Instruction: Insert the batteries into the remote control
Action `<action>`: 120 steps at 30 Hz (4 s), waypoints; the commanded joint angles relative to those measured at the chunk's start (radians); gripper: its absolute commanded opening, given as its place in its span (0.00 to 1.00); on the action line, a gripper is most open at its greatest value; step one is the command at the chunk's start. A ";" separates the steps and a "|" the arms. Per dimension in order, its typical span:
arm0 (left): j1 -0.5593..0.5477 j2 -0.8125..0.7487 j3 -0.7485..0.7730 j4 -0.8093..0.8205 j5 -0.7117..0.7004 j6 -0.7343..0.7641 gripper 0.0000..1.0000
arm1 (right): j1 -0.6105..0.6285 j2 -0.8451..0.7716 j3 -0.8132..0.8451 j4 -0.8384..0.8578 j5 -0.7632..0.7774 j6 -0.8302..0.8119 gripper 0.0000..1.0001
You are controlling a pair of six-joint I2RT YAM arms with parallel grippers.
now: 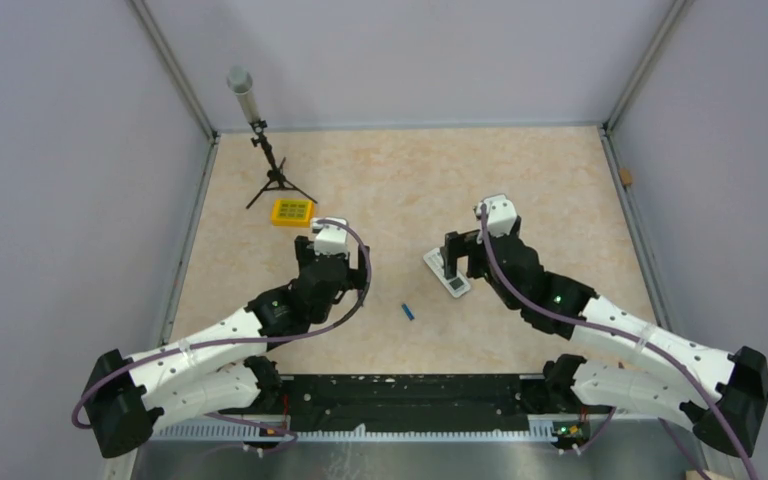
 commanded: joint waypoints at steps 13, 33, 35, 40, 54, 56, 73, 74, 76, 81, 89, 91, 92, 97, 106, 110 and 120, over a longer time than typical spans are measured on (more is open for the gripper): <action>-0.003 -0.014 0.018 0.001 0.101 -0.047 0.99 | 0.008 -0.037 0.005 -0.081 -0.052 -0.055 0.96; -0.003 -0.116 -0.066 -0.008 0.144 -0.091 0.99 | -0.070 0.180 0.000 -0.110 -0.101 -0.067 0.95; -0.003 -0.121 -0.072 -0.002 0.151 -0.095 0.99 | -0.088 0.192 -0.009 -0.095 -0.131 -0.061 0.95; -0.003 -0.108 -0.073 0.006 0.161 -0.097 0.99 | -0.154 0.242 -0.031 -0.041 -0.246 -0.064 0.96; -0.003 -0.067 -0.072 0.022 0.167 -0.103 0.99 | -0.203 0.474 -0.017 0.063 -0.359 -0.086 0.97; -0.003 -0.058 -0.070 0.022 0.170 -0.104 0.99 | -0.203 0.500 -0.013 0.073 -0.361 -0.088 0.97; -0.003 -0.047 -0.069 0.022 0.171 -0.105 0.99 | -0.202 0.569 -0.008 0.080 -0.378 -0.085 0.75; -0.003 -0.050 -0.069 0.021 0.169 -0.105 0.99 | -0.203 0.568 -0.008 0.078 -0.378 -0.086 0.73; -0.003 -0.055 -0.069 0.020 0.167 -0.105 0.99 | -0.202 0.563 -0.011 0.075 -0.380 -0.082 0.69; -0.003 -0.055 -0.073 0.023 0.164 -0.106 0.99 | -0.202 0.550 -0.011 0.055 -0.383 -0.067 0.46; -0.003 -0.076 -0.090 0.041 0.169 -0.114 0.99 | -0.196 0.472 -0.030 0.046 -0.404 -0.024 0.00; -0.003 -0.093 -0.104 0.062 0.193 -0.109 0.99 | -0.195 0.439 -0.037 0.042 -0.416 -0.009 0.00; -0.002 -0.104 -0.111 0.075 0.199 -0.108 0.99 | -0.195 0.420 -0.043 0.042 -0.426 -0.003 0.00; 0.014 -0.150 -0.144 0.130 0.271 -0.099 0.99 | -0.195 0.315 -0.065 0.037 -0.475 0.027 0.00; 0.132 -0.203 -0.199 0.275 0.589 -0.165 0.99 | -0.195 0.177 -0.080 0.033 -0.617 0.060 0.00; 0.287 -0.211 -0.239 0.378 0.836 -0.270 0.99 | -0.195 0.130 -0.097 0.059 -0.699 0.076 0.00; 0.400 -0.118 -0.301 0.699 1.181 -0.495 0.99 | -0.195 0.043 -0.116 0.121 -0.958 0.127 0.00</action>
